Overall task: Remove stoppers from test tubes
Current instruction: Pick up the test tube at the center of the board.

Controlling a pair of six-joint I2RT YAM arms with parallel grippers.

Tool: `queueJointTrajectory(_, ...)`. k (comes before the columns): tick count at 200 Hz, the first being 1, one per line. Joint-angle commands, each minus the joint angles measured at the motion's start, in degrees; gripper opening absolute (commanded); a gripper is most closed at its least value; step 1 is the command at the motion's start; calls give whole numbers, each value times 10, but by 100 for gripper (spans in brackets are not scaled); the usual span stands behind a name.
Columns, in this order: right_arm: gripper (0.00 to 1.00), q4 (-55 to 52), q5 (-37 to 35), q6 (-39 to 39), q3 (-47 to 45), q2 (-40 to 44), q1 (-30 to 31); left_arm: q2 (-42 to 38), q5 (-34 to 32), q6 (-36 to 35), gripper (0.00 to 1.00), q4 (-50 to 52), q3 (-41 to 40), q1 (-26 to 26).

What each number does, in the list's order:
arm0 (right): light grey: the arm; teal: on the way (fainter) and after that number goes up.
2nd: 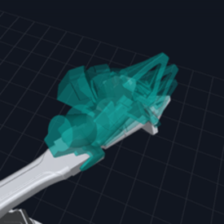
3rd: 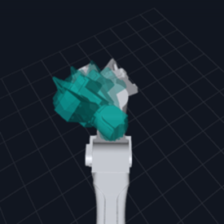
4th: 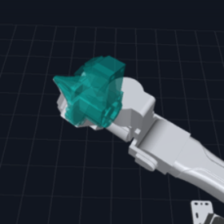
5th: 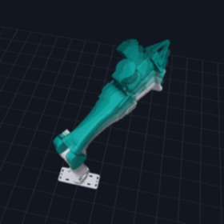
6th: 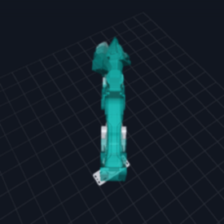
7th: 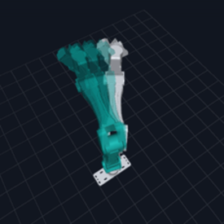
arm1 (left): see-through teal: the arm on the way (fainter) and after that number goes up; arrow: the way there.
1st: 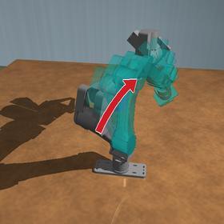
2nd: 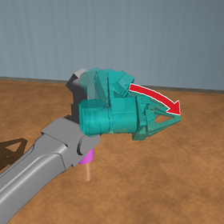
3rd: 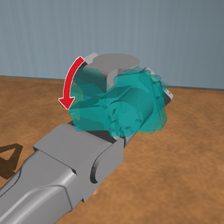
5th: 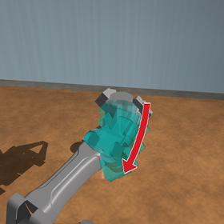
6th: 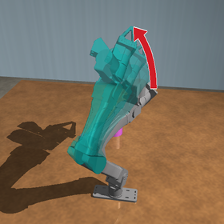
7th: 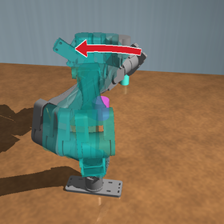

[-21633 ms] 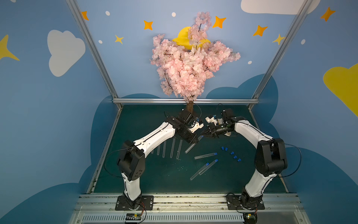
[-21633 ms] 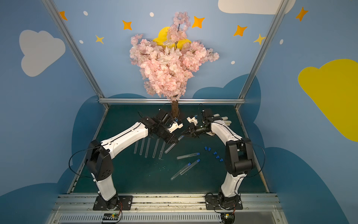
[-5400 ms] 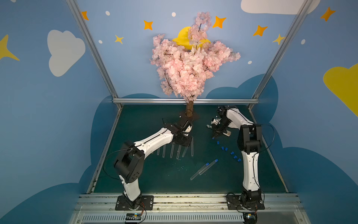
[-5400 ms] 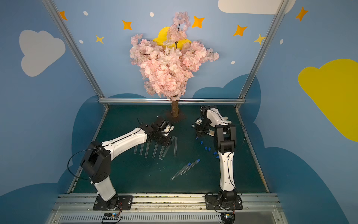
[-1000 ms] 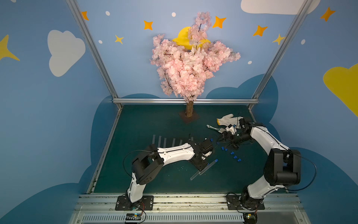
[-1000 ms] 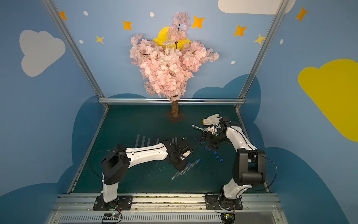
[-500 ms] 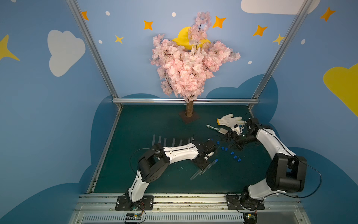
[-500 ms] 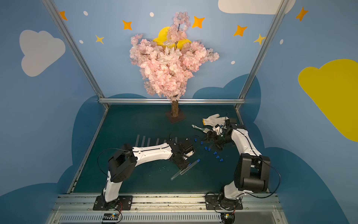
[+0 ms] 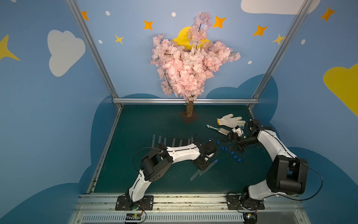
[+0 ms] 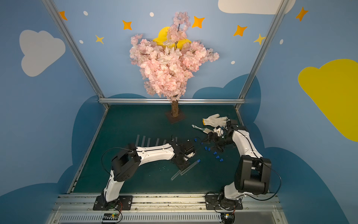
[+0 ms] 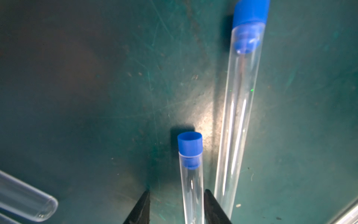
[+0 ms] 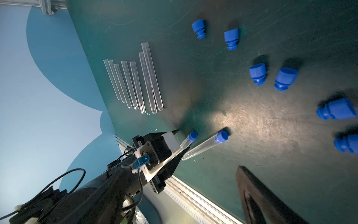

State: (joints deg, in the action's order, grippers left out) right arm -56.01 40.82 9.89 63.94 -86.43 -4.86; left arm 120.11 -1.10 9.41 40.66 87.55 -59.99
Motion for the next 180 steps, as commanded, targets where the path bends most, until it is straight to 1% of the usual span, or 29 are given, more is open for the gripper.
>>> queueJointTrajectory(1,88,-16,6,-12,3,13,-7,14,-12,-11,42,14,7,-3)
queueJointTrajectory(77,88,-17,4,-14,1,9,-25,2,-30,-23,31,12,-37,-7)
queueJointTrajectory(120,88,-19,6,-17,3,8,-30,-15,-32,-25,32,7,-70,-7)
queueJointTrajectory(180,88,-19,6,-18,4,6,-32,-41,-41,-27,33,13,-93,-11)
